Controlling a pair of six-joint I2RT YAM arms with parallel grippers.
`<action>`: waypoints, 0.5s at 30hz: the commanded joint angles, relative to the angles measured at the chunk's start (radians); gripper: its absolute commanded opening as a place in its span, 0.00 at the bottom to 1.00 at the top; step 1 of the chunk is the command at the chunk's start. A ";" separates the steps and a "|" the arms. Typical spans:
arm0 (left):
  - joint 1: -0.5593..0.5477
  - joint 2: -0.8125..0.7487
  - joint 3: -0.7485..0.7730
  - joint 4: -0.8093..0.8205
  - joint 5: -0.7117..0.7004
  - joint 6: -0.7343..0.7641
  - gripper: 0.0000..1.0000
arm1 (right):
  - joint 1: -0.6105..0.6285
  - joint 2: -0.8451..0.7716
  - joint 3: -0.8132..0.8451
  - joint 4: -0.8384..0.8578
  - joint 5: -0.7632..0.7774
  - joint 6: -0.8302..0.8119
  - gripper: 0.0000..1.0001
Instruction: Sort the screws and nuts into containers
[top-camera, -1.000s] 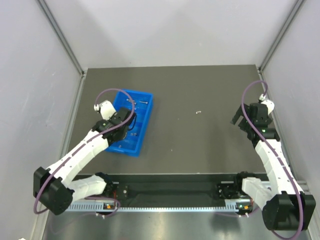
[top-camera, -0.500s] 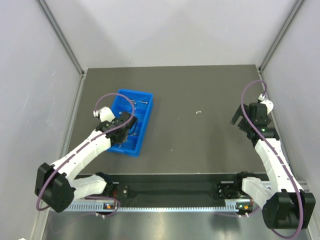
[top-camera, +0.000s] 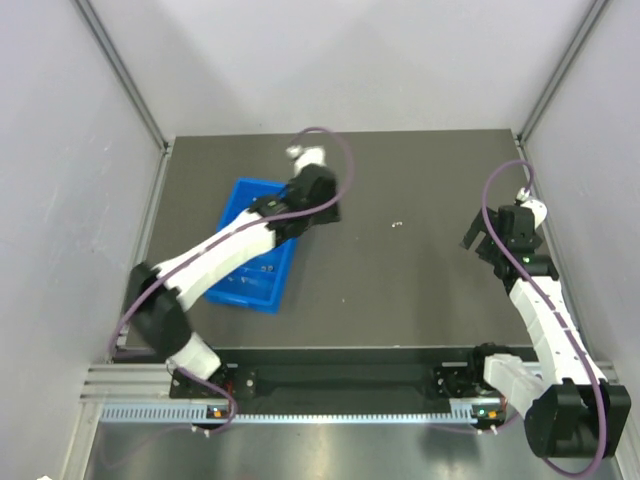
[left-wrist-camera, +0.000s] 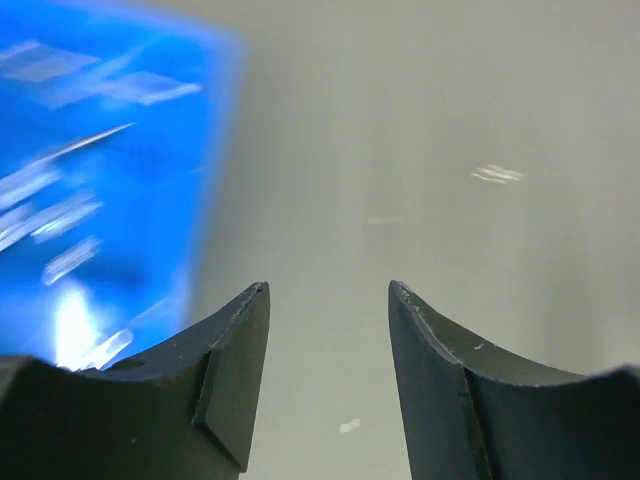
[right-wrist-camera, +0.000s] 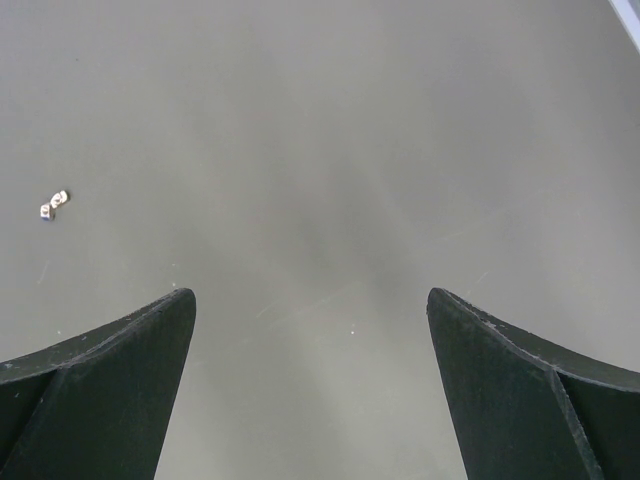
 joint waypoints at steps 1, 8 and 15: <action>-0.057 0.198 0.135 0.217 0.281 0.258 0.56 | -0.012 -0.002 0.034 0.014 0.002 0.001 1.00; -0.110 0.598 0.472 0.257 0.398 0.478 0.55 | -0.012 -0.012 0.031 0.015 0.000 -0.002 0.99; -0.113 0.794 0.657 0.231 0.339 0.480 0.54 | -0.014 -0.010 0.023 0.014 0.014 -0.002 1.00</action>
